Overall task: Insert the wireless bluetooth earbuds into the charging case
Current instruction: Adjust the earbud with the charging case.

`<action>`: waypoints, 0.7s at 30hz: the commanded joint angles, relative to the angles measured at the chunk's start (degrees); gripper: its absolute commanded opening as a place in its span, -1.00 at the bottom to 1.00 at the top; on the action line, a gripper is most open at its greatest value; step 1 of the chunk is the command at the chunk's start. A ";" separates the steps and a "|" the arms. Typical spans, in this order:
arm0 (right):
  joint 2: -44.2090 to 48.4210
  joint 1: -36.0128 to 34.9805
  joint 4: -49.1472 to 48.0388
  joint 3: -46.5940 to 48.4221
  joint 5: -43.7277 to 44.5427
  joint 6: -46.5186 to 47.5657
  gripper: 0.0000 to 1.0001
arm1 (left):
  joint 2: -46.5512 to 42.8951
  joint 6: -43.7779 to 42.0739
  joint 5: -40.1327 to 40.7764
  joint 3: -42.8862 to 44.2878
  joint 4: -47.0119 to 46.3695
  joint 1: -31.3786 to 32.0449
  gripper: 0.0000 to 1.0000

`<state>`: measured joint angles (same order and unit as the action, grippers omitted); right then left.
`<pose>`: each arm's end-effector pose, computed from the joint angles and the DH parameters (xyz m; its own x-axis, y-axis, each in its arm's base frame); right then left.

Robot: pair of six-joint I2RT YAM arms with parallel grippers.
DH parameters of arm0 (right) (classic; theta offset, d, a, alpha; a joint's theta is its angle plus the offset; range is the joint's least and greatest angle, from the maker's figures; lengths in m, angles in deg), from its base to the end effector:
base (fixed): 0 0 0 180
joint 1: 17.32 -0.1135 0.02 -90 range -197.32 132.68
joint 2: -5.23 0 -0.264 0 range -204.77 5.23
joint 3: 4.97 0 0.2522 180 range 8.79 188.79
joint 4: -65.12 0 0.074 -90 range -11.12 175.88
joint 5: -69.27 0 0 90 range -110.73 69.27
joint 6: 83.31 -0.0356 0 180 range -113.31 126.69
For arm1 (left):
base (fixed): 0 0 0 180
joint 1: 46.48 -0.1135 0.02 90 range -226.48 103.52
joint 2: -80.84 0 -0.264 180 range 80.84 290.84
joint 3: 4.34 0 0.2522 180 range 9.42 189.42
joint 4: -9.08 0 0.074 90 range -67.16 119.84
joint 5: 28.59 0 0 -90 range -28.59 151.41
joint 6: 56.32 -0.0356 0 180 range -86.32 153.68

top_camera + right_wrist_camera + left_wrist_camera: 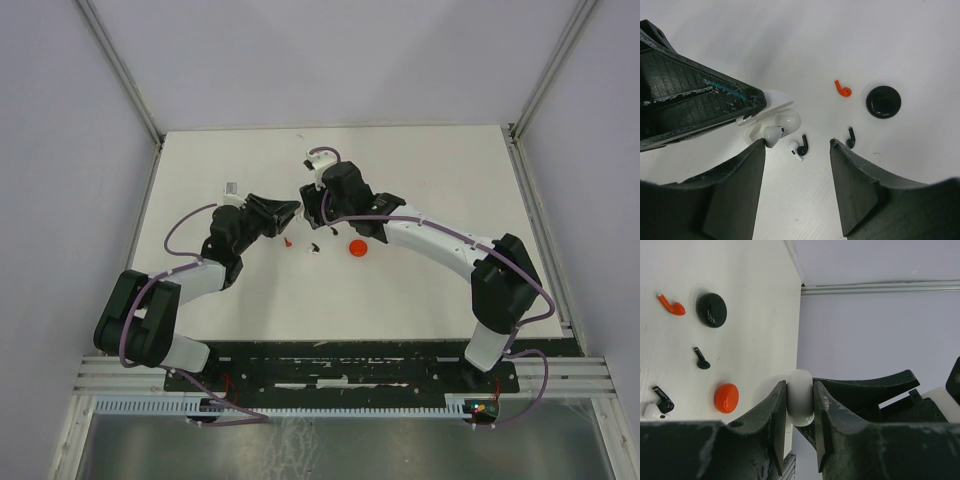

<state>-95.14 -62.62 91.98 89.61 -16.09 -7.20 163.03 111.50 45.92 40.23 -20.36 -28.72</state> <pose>0.2909 0.2898 0.2887 -0.5270 -0.1923 -0.8278 -0.5501 0.8196 0.1598 0.2743 -0.0978 0.2057 -0.5620 -0.8091 -0.1717 -0.0173 0.2190 -0.9756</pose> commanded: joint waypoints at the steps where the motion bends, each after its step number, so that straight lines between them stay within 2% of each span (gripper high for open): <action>1: -0.38 0.36 -0.56 2.59 1.75 0.52 0.25 | -2.22 -3.20 -0.06 0.89 -1.50 0.17 -0.94; 21: -0.36 2.03 -0.45 2.06 2.48 0.48 0.24 | -2.48 -3.21 -0.36 0.69 -1.34 0.17 -0.94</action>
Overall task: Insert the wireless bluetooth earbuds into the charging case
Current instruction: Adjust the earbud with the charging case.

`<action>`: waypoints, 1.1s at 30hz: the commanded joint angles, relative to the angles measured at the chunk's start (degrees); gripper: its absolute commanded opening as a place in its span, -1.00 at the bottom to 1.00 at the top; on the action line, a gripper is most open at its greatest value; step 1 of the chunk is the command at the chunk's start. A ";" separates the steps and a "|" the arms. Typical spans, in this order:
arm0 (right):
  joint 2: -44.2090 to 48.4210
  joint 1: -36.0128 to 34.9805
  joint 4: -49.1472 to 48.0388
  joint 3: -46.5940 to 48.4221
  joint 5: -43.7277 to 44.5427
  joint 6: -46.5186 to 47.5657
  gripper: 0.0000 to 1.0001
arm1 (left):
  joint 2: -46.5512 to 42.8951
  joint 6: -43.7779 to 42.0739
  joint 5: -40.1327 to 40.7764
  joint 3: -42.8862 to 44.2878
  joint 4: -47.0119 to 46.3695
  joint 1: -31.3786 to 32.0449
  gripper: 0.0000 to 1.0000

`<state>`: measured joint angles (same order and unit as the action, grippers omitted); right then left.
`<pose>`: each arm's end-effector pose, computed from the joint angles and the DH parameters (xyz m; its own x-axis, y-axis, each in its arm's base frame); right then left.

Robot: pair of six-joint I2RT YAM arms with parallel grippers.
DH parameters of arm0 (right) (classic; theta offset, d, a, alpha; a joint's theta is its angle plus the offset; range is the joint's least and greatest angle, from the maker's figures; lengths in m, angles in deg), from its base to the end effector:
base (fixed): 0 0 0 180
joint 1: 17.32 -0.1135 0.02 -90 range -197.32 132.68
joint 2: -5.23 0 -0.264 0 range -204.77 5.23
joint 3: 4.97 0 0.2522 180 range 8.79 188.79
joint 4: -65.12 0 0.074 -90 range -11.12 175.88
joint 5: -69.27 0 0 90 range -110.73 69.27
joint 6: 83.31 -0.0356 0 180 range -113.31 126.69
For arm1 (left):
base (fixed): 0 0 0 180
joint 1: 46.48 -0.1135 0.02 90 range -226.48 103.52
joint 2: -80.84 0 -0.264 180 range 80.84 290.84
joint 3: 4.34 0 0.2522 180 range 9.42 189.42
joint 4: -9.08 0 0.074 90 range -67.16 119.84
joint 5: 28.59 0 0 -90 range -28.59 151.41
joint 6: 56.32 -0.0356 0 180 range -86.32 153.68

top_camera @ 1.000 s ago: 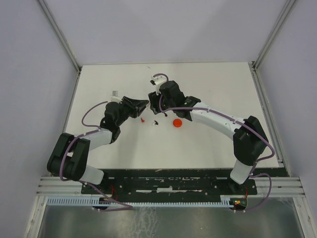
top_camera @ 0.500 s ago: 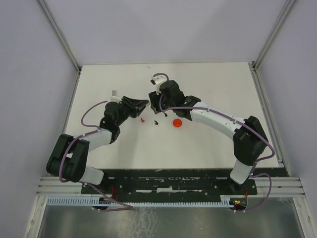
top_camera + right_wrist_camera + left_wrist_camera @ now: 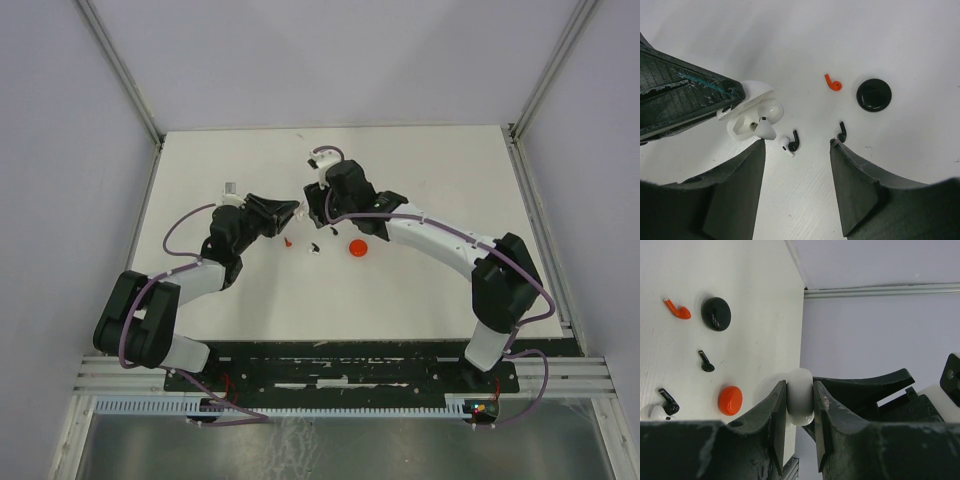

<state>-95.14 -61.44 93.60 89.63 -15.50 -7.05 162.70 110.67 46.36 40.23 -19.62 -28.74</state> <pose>0.2958 0.2823 0.2862 -0.5443 -0.1983 -0.8151 -0.5249 0.8384 0.1465 0.2738 -0.0973 0.2059 -0.5570 -0.8097 -0.1848 -0.0173 0.2338 -0.9721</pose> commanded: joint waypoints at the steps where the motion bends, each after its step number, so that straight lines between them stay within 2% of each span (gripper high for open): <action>1: -0.35 0.94 -2.14 1.98 1.87 0.31 0.24 | -2.21 -2.31 -0.78 0.64 -2.10 0.17 -0.94; 33: -1.94 1.70 -2.15 4.63 0.70 0.89 0.25 | -1.18 -1.50 -1.47 0.28 -3.57 0.19 -0.94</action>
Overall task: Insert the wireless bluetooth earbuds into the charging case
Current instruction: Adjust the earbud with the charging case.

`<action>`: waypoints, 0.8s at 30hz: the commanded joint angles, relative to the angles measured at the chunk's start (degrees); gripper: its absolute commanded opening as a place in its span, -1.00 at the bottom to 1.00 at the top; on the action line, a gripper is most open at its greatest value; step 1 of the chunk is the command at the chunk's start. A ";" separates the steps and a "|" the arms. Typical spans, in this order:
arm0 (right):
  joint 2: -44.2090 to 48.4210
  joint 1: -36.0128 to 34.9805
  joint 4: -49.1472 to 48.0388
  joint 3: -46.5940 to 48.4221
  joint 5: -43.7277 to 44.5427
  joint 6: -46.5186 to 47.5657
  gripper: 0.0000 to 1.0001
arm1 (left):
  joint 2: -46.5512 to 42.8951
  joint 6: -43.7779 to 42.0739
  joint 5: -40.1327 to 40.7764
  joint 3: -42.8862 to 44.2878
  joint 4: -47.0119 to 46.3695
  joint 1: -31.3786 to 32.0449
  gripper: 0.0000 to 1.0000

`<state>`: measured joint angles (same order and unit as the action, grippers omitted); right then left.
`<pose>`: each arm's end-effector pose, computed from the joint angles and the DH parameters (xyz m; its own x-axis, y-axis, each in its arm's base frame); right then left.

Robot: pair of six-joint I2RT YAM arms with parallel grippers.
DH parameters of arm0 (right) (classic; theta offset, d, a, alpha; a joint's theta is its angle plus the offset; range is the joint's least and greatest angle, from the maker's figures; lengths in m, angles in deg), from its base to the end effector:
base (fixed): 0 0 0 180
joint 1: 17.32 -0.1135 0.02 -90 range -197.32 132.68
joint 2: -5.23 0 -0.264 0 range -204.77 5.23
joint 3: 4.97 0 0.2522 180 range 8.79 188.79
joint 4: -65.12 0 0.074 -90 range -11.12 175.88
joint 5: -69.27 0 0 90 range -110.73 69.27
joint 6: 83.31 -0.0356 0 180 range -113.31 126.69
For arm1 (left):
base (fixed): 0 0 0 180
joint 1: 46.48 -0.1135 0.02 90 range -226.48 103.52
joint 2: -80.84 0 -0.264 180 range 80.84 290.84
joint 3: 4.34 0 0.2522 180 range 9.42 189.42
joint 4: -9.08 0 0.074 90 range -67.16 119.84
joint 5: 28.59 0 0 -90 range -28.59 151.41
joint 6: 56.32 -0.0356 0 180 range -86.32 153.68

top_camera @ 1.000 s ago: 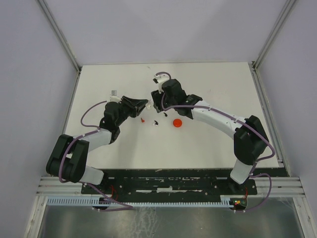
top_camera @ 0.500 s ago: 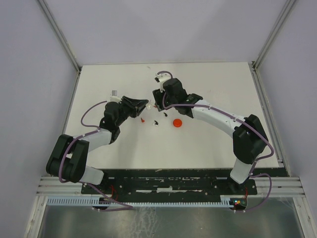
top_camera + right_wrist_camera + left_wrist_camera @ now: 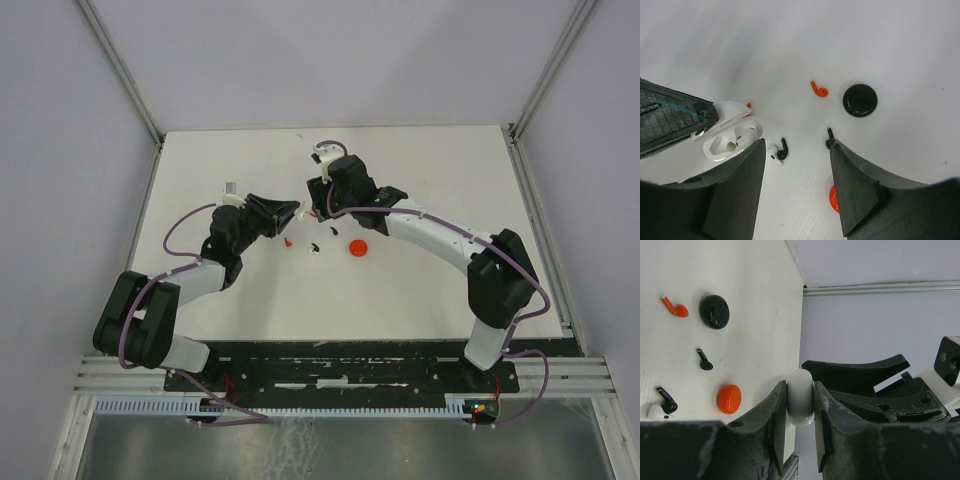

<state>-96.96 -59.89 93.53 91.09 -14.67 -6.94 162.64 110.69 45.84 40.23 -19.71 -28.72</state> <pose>0.3094 0.2791 0.2826 -0.5492 -0.1863 -0.8146 -0.4931 0.8593 0.1359 0.2735 -0.0976 0.2063 -0.5641 -0.8049 -0.1840 -0.0133 0.2316 -0.9727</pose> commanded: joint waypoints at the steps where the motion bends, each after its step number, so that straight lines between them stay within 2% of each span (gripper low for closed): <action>1: -0.19 0.15 -2.01 3.21 -0.17 0.80 0.25 | -1.12 -1.52 -0.91 0.29 -3.55 0.17 -0.94; 11: 0.96 0.65 -1.89 1.94 3.09 -0.33 0.25 | -1.25 -1.43 -0.95 -0.08 -3.77 0.17 -0.94; 24: 3.24 1.41 -3.28 -0.24 1.39 -1.06 0.24 | -0.67 -1.30 -1.21 0.01 -4.52 0.17 -0.94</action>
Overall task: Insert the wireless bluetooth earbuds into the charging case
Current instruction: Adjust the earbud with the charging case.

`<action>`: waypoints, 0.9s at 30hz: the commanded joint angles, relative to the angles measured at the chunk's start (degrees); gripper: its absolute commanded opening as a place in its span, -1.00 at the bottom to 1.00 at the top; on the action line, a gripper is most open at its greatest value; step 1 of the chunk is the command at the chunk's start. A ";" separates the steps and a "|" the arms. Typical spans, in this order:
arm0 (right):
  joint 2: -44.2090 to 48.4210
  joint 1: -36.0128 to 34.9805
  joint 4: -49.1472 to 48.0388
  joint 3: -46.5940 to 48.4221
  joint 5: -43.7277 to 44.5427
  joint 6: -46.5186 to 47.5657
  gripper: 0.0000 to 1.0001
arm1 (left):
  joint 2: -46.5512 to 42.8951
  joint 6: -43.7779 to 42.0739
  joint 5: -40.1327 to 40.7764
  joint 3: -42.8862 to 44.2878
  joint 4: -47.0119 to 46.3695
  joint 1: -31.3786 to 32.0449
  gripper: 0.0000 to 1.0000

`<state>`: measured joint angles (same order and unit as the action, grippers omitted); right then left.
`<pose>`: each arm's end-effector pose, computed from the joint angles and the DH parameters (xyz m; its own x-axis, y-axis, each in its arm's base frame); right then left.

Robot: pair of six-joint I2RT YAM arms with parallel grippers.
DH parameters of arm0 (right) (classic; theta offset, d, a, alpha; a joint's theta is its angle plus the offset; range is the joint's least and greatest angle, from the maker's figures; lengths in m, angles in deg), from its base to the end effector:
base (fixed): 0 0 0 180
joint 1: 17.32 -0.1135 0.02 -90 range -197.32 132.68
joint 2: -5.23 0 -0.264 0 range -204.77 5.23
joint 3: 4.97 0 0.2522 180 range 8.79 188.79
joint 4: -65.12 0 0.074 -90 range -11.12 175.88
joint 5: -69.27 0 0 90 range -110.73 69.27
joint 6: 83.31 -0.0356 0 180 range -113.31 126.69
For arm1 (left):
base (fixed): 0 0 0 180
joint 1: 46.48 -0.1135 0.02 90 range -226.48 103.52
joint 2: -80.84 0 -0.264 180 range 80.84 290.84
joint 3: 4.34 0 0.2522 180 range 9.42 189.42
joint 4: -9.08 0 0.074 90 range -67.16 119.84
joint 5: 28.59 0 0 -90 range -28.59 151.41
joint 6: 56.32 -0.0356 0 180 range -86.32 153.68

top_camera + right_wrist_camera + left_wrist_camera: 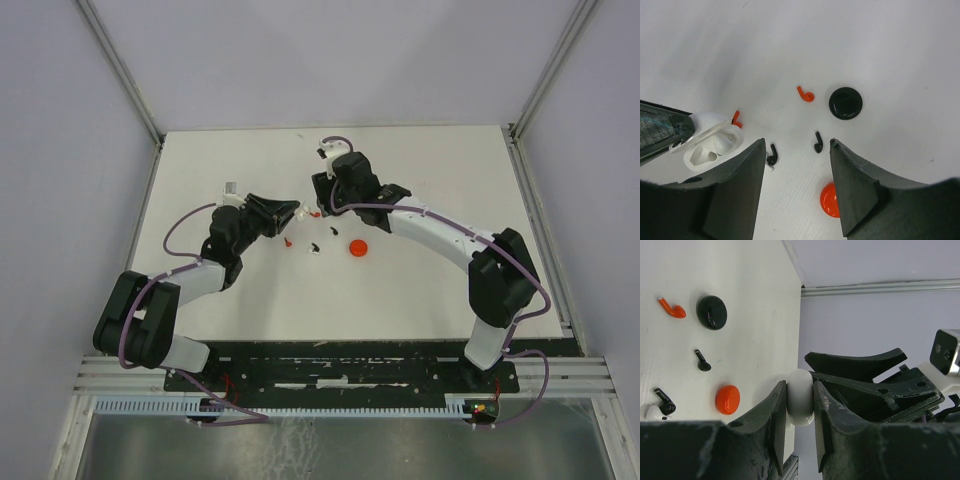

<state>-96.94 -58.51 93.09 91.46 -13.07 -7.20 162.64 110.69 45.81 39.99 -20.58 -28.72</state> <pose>0.3173 0.2714 0.2857 -0.5421 -0.1582 -0.8253 -0.4523 0.8826 0.1279 0.2731 -0.0975 0.2067 -0.5626 -0.8053 -0.1871 -0.0030 0.2283 -0.9736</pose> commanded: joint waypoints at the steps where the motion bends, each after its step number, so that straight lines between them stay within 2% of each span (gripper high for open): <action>1: 4.09 -0.01 -3.68 -1.53 -1.04 -1.13 0.24 | -0.42 -1.27 -1.19 0.18 -3.86 0.21 -0.94; 11: 7.35 0.10 -8.47 -4.64 -10.17 -4.67 0.19 | 4.66 2.90 -5.02 -0.16 -12.19 0.15 -0.94; 27: 5.17 0.10 -6.58 -3.58 -10.91 -3.96 0.03 | 8.53 6.85 -8.69 0.91 -17.89 0.15 -0.94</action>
<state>-91.98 -58.51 87.54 86.79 -23.39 -11.29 170.75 115.52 38.67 39.97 -33.89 -28.72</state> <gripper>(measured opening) 0.521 0.323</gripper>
